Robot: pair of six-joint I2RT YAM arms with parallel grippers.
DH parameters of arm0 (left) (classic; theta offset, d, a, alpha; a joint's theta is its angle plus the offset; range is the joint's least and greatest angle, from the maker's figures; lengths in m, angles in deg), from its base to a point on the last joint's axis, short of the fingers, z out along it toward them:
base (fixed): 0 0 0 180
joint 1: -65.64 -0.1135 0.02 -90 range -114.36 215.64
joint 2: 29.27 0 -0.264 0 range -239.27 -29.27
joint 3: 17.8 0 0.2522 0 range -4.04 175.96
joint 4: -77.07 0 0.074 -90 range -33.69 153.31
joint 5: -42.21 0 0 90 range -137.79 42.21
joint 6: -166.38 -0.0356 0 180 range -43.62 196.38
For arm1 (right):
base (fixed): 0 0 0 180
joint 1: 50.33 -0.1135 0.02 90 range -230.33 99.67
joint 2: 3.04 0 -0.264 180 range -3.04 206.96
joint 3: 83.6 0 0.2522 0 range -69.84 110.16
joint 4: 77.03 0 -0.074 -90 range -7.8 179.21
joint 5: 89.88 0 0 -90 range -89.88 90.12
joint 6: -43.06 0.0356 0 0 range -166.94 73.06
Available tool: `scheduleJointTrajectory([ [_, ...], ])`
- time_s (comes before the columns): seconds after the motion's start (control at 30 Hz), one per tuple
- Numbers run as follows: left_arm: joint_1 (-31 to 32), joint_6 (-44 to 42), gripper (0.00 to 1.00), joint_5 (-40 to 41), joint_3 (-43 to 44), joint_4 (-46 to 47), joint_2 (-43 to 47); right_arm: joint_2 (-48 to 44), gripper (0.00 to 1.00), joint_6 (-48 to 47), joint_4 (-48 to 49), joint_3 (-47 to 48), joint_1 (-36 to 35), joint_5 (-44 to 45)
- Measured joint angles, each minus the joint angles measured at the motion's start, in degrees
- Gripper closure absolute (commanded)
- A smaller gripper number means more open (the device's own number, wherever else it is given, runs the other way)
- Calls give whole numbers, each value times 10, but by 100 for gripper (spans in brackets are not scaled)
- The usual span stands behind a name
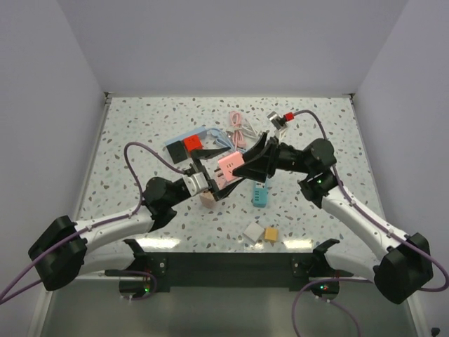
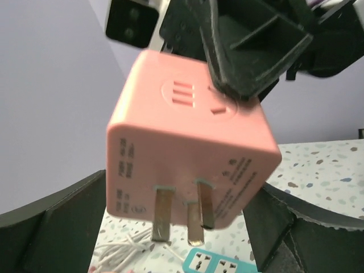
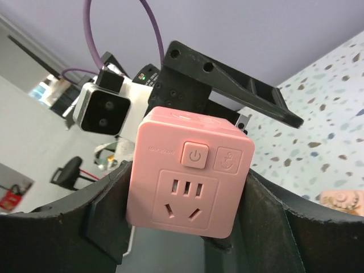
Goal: Insert the plug
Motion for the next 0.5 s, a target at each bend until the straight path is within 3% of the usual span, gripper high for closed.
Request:
scheduleJointTrajectory([
  [0.5,0,40,0,135,-93,-76,89,38,100,-283,-262,96,4,138],
])
